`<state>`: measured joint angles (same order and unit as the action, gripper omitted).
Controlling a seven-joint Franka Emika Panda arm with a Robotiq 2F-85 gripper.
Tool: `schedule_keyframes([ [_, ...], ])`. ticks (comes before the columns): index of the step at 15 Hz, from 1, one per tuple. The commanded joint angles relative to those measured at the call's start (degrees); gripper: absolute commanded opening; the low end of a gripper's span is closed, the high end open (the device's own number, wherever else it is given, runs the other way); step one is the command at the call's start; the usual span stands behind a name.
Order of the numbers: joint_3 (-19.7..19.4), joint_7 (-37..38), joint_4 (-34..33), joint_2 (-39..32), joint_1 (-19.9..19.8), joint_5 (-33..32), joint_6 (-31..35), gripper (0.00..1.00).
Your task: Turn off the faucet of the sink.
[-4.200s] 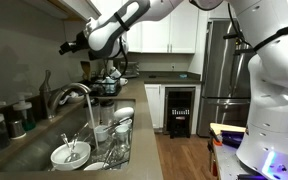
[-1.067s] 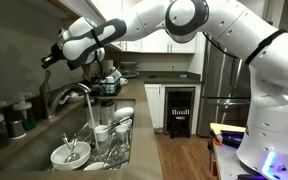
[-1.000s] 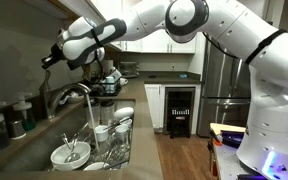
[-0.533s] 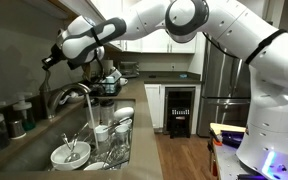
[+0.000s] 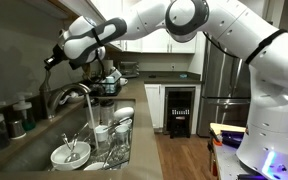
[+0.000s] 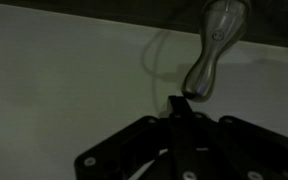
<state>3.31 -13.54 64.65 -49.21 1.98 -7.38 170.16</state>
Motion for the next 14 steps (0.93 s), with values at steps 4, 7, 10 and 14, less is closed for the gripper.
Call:
schedule_keyframes([
  [4, -1.5, 1.8, 7.0, 4.2, 0.2, -0.6, 2.0, 0.04],
  [7, -1.9, 2.9, 6.9, 3.8, 0.7, -0.4, 4.9, 0.04],
  [10, -2.2, 3.8, 6.6, 3.4, 1.2, -0.3, 7.4, 0.04],
  [14, 1.6, 1.6, 7.5, 4.1, -0.5, 0.5, 4.5, 0.04],
])
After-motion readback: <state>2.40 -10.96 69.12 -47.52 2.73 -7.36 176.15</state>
